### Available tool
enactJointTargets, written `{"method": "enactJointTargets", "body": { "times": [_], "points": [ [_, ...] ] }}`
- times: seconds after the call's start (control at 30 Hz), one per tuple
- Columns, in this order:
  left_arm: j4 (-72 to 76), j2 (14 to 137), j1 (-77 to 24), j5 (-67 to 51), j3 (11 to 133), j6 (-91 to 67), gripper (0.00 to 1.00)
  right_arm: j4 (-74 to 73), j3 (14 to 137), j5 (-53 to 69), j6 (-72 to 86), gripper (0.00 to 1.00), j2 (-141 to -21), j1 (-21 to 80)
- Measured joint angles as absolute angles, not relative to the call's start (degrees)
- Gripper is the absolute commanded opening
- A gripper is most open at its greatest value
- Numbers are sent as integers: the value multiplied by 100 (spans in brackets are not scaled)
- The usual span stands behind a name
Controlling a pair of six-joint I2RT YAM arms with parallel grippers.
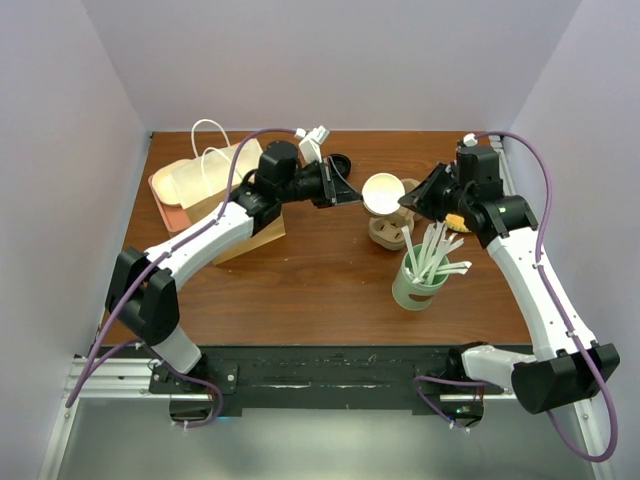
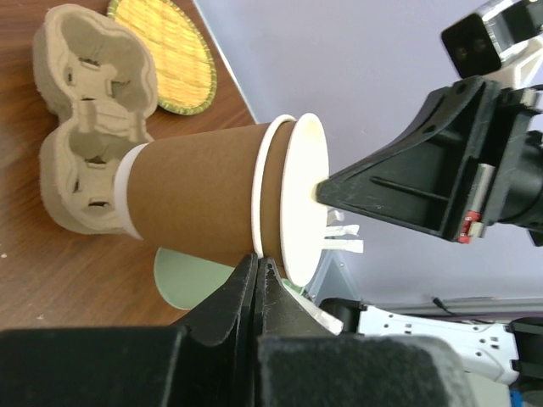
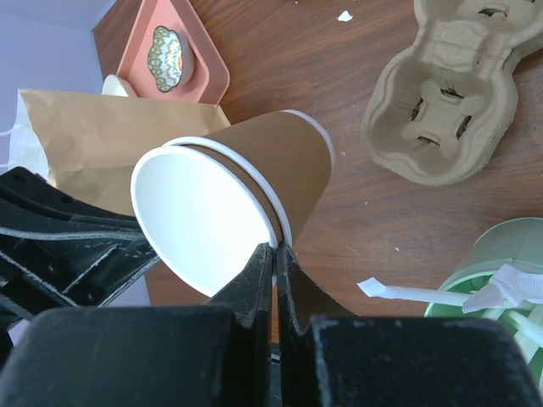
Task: Pack the takeout coffee
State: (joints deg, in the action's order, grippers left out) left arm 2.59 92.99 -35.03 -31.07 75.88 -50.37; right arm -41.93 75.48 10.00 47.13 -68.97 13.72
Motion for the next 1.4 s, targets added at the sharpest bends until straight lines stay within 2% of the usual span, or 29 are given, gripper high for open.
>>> {"method": "enactJointTargets", "body": {
  "times": [0.37,0.53,0.67,0.77,0.97,1.23,1.4],
  "points": [
    [-624,9301,-3583,-2541,7673,-4508,0,-4016,7516,1022,4845,0,-6871,1415],
    [-836,9299,-3603,-2397,7708,-4364,0,-3852,7131,1076,4873,0,-6735,1415],
    [-1046,9299,-3575,-2429,7822,-4217,20,-3861,6938,1129,4888,0,-6702,1415],
    [-1210,9264,-3524,-2473,7870,-4071,25,-3844,6938,1173,4882,0,-6702,1415],
    [-1304,9105,-3308,-2714,7863,-3874,30,-3852,6938,1317,4770,0,-6705,1413],
    [-1004,9059,-3301,-3273,7599,-3874,30,-3795,6858,1785,4609,0,-6777,1415],
    [-1533,8895,-3301,-2735,7494,-3688,37,-3854,6853,1898,4401,0,-7129,1455]
  ]
}}
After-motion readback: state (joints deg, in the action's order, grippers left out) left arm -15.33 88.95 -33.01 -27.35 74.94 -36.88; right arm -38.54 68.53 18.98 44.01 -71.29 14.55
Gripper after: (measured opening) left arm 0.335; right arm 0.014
